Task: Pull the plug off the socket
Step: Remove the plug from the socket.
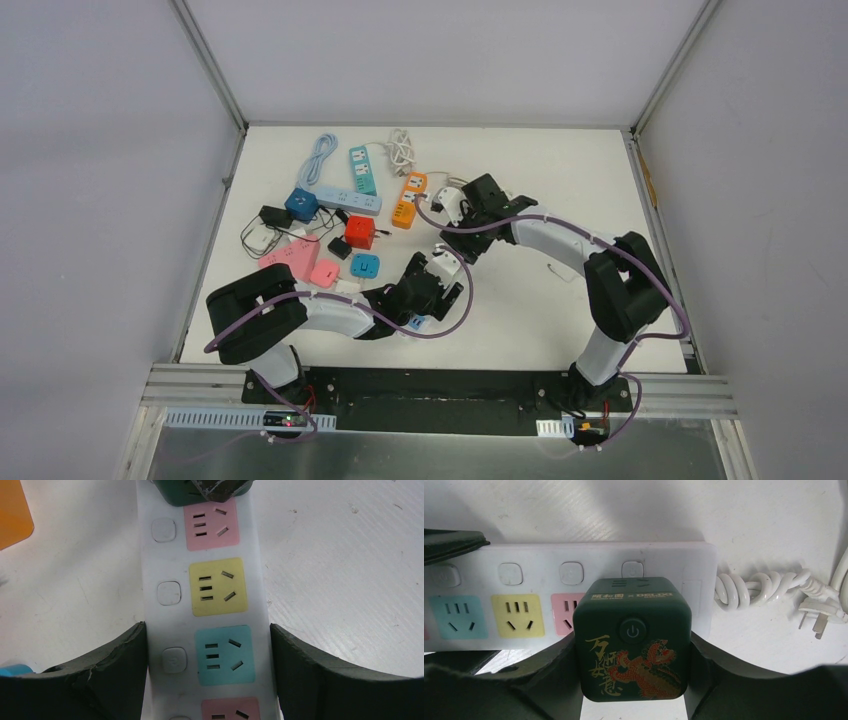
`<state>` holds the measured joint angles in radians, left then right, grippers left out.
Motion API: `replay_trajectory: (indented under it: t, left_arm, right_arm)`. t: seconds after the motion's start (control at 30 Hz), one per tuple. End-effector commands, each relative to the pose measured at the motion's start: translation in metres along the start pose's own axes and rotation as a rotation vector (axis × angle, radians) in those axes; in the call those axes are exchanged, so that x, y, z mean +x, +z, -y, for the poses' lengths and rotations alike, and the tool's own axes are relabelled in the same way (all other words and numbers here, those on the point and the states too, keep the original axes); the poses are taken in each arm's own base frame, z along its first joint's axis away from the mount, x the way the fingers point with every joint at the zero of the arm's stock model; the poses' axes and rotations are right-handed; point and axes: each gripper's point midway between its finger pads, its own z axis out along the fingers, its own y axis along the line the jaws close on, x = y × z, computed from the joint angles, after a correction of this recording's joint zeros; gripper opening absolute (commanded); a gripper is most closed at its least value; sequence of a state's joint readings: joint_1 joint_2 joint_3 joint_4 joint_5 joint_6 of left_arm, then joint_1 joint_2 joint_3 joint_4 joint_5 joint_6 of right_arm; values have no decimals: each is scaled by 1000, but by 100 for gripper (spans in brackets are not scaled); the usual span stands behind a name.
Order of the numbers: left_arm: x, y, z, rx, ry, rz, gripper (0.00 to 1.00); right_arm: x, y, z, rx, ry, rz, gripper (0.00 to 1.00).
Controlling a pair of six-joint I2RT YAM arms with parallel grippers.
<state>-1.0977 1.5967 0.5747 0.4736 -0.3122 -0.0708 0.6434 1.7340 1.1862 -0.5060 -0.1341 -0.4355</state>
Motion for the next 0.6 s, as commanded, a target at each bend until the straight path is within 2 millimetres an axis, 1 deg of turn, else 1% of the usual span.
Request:
replay_trajectory:
  t: [0.0,0.07,0.17,0.27,0.43,0.57]
  left_arm:
    - [33,-2,12,89,-49,-99,0]
    - [34,-2,12,89,-50,-101,0]
    - [33,-3,12,92,-54,-97,0]
    - [34,-3,12,96,-58,-97,0]
    - [33,-2,12,100,-64,-95,0]
    - [34,-1,12,101,-65,-99,0]
  right_arm:
    - [25,9,-31,-195,83,-66,0]
    - [25,7,-32,-231,124,-52,0]
    - [23,4,-33,-243,128,-38,0]
    - [23,5,-33,-198,69,-47,0]
    - [23,10,-39,-145,-34,-75,0]
    - [21,9,-41,-150,-40,-74,0]
